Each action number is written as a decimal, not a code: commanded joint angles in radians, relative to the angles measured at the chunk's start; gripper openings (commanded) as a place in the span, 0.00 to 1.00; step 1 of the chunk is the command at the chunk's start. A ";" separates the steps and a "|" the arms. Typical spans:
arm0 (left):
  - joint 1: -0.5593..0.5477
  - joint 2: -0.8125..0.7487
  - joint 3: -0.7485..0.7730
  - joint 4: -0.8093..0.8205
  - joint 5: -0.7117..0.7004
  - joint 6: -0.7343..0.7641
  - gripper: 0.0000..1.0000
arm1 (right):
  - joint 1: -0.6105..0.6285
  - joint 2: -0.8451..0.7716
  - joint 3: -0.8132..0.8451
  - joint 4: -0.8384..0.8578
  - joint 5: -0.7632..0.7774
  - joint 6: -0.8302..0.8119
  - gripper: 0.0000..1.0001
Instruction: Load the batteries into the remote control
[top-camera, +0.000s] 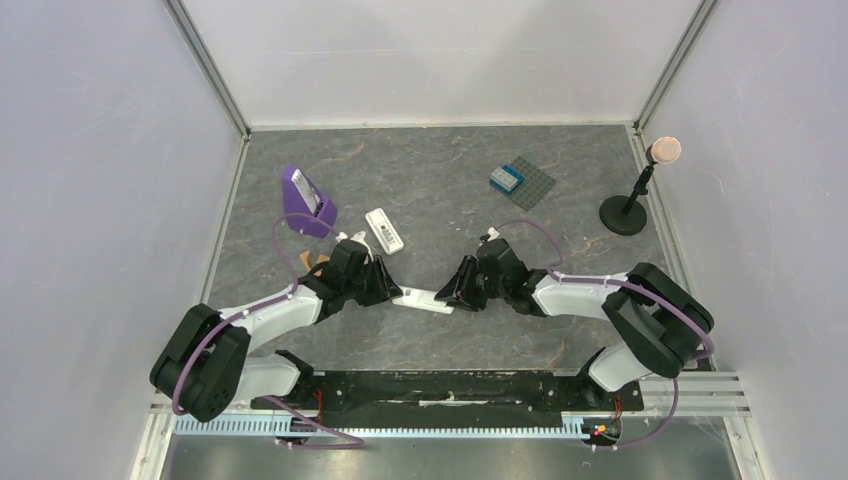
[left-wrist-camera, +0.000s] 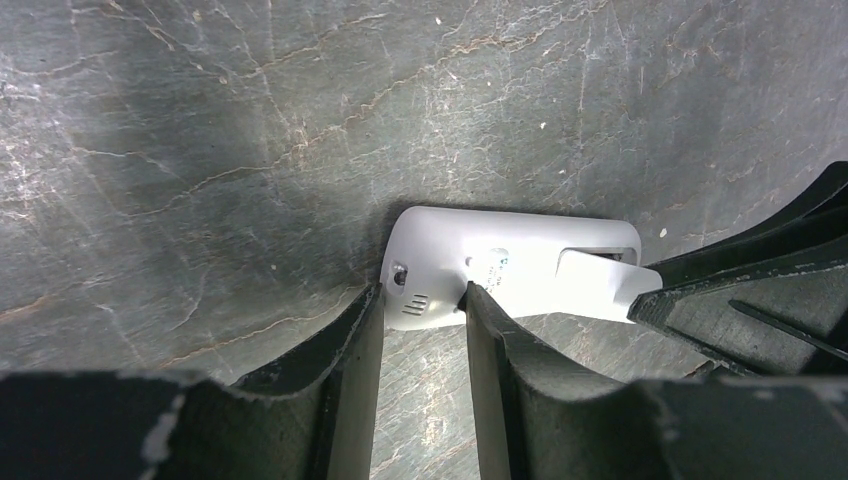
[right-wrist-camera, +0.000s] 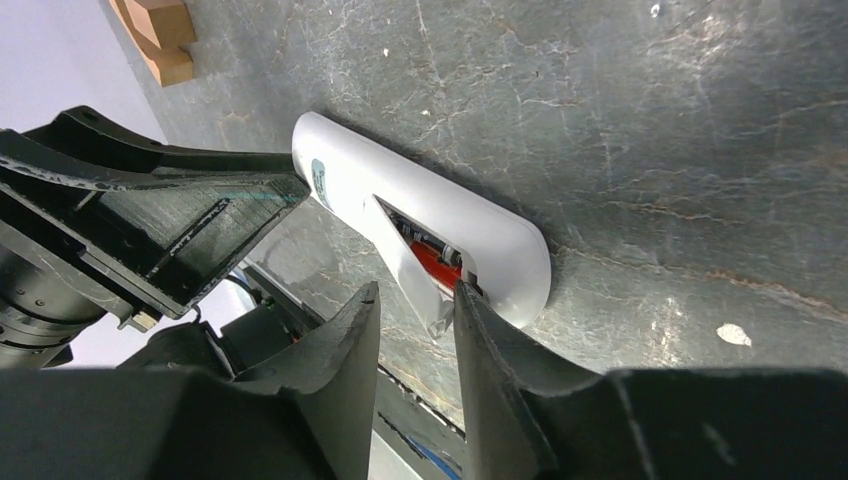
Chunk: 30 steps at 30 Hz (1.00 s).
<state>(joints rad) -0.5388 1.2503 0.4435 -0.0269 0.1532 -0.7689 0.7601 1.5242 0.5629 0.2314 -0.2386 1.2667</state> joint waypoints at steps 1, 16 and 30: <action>0.003 0.006 0.002 0.008 -0.014 0.011 0.41 | 0.007 -0.014 0.032 -0.189 0.050 -0.055 0.37; 0.005 0.008 0.021 -0.012 -0.023 0.020 0.41 | -0.007 -0.046 0.103 -0.309 0.079 -0.126 0.39; 0.006 0.006 0.022 -0.016 -0.026 0.023 0.41 | -0.007 -0.020 0.142 -0.280 0.048 -0.145 0.29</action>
<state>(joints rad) -0.5381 1.2503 0.4442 -0.0299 0.1493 -0.7685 0.7551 1.4918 0.6601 -0.0433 -0.1871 1.1446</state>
